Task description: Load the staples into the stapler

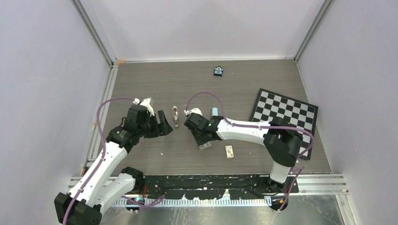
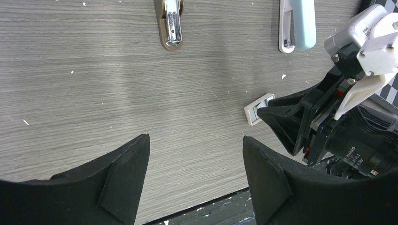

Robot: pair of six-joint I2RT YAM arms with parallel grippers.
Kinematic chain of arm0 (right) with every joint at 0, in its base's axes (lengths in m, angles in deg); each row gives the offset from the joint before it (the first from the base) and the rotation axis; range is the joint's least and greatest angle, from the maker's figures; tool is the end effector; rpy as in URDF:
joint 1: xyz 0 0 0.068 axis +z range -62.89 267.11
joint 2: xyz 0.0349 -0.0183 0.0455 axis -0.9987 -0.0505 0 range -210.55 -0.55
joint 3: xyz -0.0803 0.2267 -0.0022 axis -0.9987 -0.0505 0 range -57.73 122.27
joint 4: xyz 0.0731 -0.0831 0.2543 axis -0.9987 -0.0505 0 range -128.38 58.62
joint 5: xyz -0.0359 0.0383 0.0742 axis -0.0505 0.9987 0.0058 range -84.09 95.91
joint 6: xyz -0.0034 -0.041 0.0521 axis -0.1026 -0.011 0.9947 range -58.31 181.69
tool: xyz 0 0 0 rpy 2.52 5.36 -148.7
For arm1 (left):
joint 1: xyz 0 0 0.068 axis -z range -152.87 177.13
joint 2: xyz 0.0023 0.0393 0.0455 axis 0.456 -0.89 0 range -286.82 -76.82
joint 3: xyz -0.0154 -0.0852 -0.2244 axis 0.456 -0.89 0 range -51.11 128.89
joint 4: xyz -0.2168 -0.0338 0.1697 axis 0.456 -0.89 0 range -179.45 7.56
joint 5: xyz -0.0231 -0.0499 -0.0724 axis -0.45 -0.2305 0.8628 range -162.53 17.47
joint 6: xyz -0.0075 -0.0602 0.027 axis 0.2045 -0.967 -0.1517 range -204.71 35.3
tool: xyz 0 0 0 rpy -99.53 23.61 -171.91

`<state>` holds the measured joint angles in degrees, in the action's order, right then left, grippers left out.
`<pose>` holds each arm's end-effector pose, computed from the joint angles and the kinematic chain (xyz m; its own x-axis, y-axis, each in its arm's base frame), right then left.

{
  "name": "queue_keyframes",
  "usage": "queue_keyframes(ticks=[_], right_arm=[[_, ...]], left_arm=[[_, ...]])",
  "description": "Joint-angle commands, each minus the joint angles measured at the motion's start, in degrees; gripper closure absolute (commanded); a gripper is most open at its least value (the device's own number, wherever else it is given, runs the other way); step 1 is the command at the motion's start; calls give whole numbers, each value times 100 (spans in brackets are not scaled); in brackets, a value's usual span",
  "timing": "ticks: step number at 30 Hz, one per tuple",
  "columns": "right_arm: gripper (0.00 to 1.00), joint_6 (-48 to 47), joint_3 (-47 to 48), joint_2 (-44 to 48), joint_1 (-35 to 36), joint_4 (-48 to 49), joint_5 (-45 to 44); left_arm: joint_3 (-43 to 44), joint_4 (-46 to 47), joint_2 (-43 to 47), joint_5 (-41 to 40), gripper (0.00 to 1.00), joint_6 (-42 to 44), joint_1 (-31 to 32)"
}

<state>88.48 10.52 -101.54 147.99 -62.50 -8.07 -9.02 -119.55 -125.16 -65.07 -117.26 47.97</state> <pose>0.1920 0.3187 0.1363 -0.7486 -0.4454 -0.4912 -0.5137 0.8580 0.0049 0.2082 -0.0865 0.2303 -0.7782 -0.2747 -0.5648 0.0264 0.8841 -0.4665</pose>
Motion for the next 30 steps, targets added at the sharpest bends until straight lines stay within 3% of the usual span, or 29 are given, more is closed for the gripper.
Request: queue_keyframes(ticks=[1,30], right_arm=[[70,-328,-14,158,-36,211,226],[67,-529,-422,42,-111,433,260]], left_arm=[[159,35,130,-101,26,54,-45],[265,-91,175,-256,27,90,-63]])
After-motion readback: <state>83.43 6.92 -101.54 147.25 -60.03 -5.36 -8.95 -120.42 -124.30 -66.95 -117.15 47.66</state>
